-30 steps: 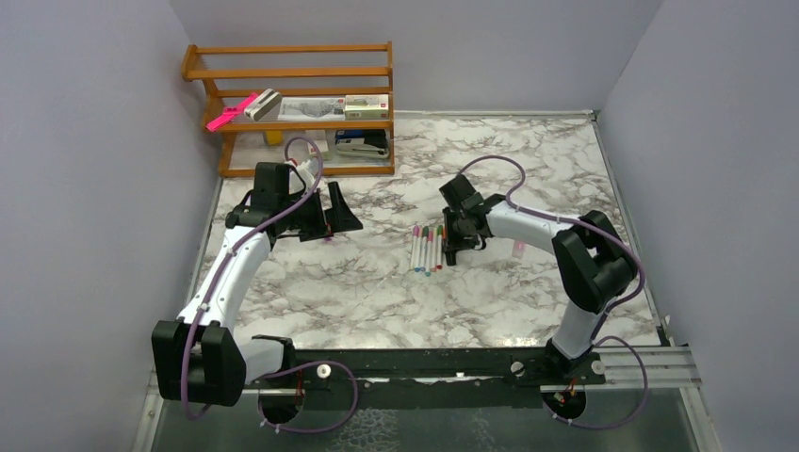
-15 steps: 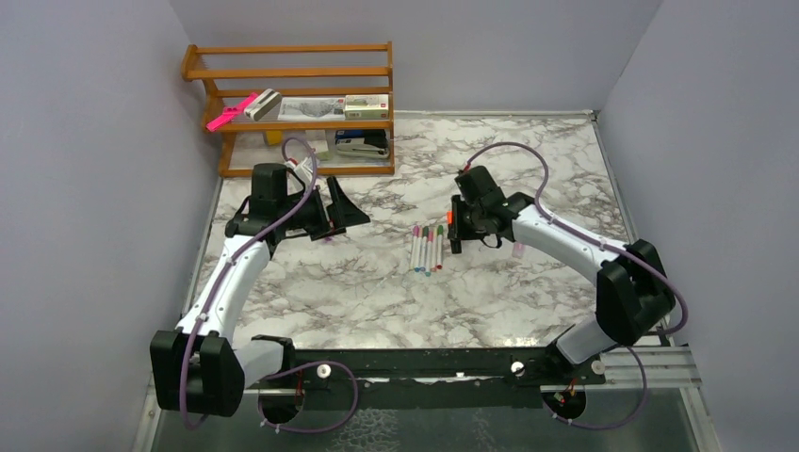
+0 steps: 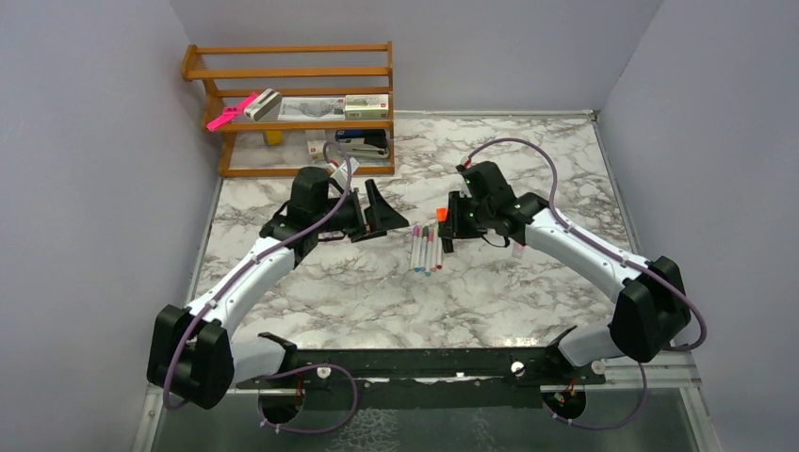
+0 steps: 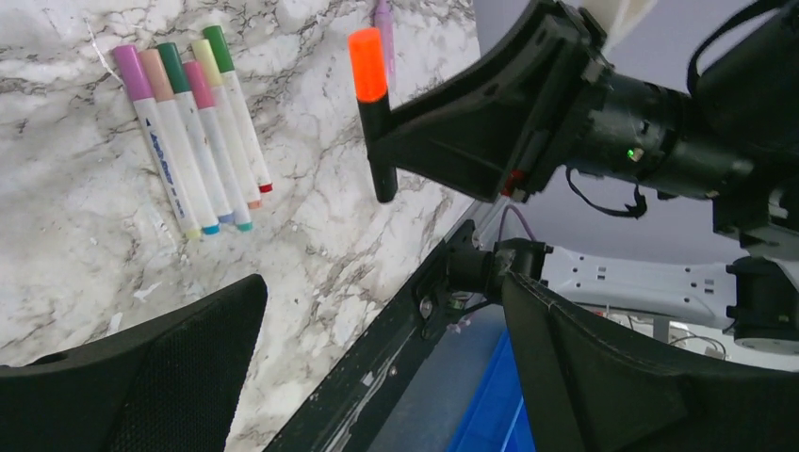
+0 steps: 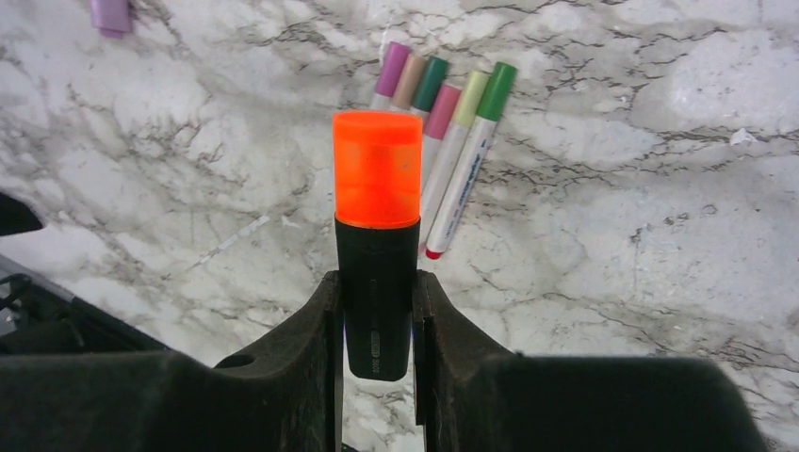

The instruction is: Open the pen caps

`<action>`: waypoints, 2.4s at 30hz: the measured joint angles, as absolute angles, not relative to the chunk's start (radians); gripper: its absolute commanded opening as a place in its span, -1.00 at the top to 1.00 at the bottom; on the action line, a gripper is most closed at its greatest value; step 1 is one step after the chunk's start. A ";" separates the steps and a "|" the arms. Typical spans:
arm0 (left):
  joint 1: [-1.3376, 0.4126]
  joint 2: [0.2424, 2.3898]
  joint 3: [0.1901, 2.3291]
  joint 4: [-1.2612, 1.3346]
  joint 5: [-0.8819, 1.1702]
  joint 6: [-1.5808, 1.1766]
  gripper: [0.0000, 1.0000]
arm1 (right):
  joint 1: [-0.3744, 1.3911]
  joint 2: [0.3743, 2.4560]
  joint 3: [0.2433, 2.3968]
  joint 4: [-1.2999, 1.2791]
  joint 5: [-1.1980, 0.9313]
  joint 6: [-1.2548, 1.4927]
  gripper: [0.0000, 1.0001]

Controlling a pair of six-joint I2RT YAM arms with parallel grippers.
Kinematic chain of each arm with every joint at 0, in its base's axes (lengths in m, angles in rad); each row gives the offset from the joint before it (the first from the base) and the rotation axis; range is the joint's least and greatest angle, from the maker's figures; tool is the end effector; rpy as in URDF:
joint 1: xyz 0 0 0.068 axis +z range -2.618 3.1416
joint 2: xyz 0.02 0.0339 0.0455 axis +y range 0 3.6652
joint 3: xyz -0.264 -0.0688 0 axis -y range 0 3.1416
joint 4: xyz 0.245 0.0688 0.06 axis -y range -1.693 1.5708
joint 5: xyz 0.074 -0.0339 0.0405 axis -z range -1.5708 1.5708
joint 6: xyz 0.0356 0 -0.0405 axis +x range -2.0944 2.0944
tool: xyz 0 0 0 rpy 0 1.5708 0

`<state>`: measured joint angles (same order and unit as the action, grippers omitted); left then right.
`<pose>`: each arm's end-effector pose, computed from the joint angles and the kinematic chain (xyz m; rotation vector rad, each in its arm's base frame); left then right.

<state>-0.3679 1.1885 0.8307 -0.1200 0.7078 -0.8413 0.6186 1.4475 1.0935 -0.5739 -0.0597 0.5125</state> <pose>0.2359 -0.1157 0.2824 -0.0353 2.2563 -1.4305 0.2463 0.1779 0.2592 -0.1624 2.5752 0.5255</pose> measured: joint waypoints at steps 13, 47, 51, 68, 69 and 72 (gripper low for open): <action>-0.494 1.339 0.815 0.101 0.550 -0.995 -0.98 | 0.669 1.390 1.093 -0.549 -0.163 0.580 0.88; -0.620 1.459 0.856 0.194 0.368 -1.067 -0.04 | 0.746 1.378 1.093 -0.522 -0.173 0.633 0.88; -0.628 1.462 0.857 0.194 0.367 -1.065 0.14 | 0.746 1.378 1.093 -0.522 -0.173 0.633 0.88; -0.636 1.475 0.873 0.190 0.366 -1.056 1.00 | 0.746 1.380 1.093 -0.522 -0.173 0.636 0.56; -0.636 1.475 0.874 0.189 0.366 -1.056 1.00 | 0.746 1.380 1.093 -0.522 -0.173 0.636 0.42; -0.637 1.479 0.887 0.171 0.366 -1.047 1.00 | 0.746 1.380 1.093 -0.522 -0.174 0.635 0.09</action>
<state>-0.6373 1.4792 0.8871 0.1707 0.3664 -1.0470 0.7464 1.3804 1.0935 -0.5220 -0.1741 0.6350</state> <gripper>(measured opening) 0.196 0.340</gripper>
